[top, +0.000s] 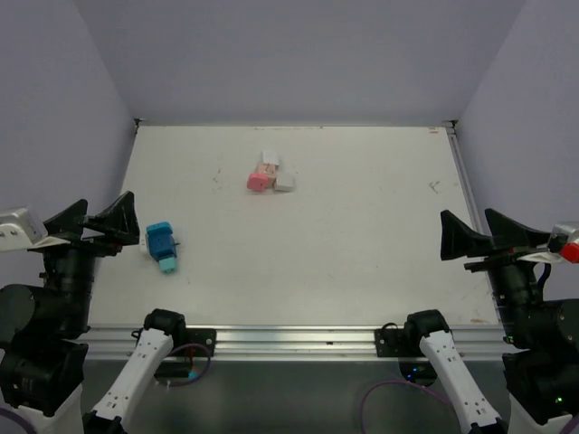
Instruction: Pull the plug off the socket
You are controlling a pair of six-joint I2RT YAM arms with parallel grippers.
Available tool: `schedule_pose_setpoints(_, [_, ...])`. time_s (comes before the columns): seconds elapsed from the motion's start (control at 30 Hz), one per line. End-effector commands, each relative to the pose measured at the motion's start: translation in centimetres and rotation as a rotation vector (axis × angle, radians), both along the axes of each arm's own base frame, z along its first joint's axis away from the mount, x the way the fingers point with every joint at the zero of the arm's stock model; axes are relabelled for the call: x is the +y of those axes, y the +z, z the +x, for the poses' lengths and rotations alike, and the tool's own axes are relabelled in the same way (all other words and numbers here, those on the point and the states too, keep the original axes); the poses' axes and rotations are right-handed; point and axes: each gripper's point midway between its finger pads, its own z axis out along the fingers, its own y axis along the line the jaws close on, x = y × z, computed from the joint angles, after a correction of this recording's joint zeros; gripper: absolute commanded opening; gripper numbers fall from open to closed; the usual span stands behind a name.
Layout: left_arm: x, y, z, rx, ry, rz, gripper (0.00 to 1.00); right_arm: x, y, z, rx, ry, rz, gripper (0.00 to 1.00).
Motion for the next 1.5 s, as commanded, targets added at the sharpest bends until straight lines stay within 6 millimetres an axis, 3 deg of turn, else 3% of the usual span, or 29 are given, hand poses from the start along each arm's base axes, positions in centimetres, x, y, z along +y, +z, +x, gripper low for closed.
schedule_pose_setpoints(0.0, [0.1, -0.1, 0.6, 0.005, 0.009, 0.009, 0.99, 0.6, 0.1, 0.6, 0.002, 0.025, -0.011, 0.99])
schedule_pose_setpoints(0.47, [-0.4, -2.3, 2.5, 0.080, 0.004, 0.020, 0.99, 1.8, -1.8, 2.0, 0.066, 0.076, -0.011, 0.99])
schedule_pose_setpoints(0.67, [-0.8, -4.4, 4.1, 0.163, 0.005, 0.022, 1.00, 3.1, -4.1, 2.9, 0.134, 0.134, 0.009, 0.99])
schedule_pose_setpoints(0.87, [-0.6, -9.7, 6.9, 0.363, 0.054, 0.054, 1.00, 4.7, -6.6, 4.0, 0.209, 0.212, 0.026, 0.99])
schedule_pose_setpoints(0.97, [-0.6, -14.9, 9.0, 0.533, 0.093, 0.070, 1.00, 5.5, -7.8, 4.3, 0.244, 0.251, 0.023, 0.99])
schedule_pose_setpoints(1.17, [-0.4, -22.7, 11.4, 0.741, 0.160, 0.083, 1.00, 6.2, -9.5, 4.4, 0.284, 0.290, 0.019, 0.99])
schedule_pose_setpoints(1.3, [0.6, -26.3, 12.3, 0.858, 0.235, 0.131, 1.00, 6.8, -10.1, 4.2, 0.288, 0.323, 0.024, 0.99])
schedule_pose_setpoints(1.47, [2.1, -28.8, 13.2, 0.982, 0.269, 0.149, 1.00, 7.3, -11.4, 4.0, 0.306, 0.357, 0.015, 0.99])
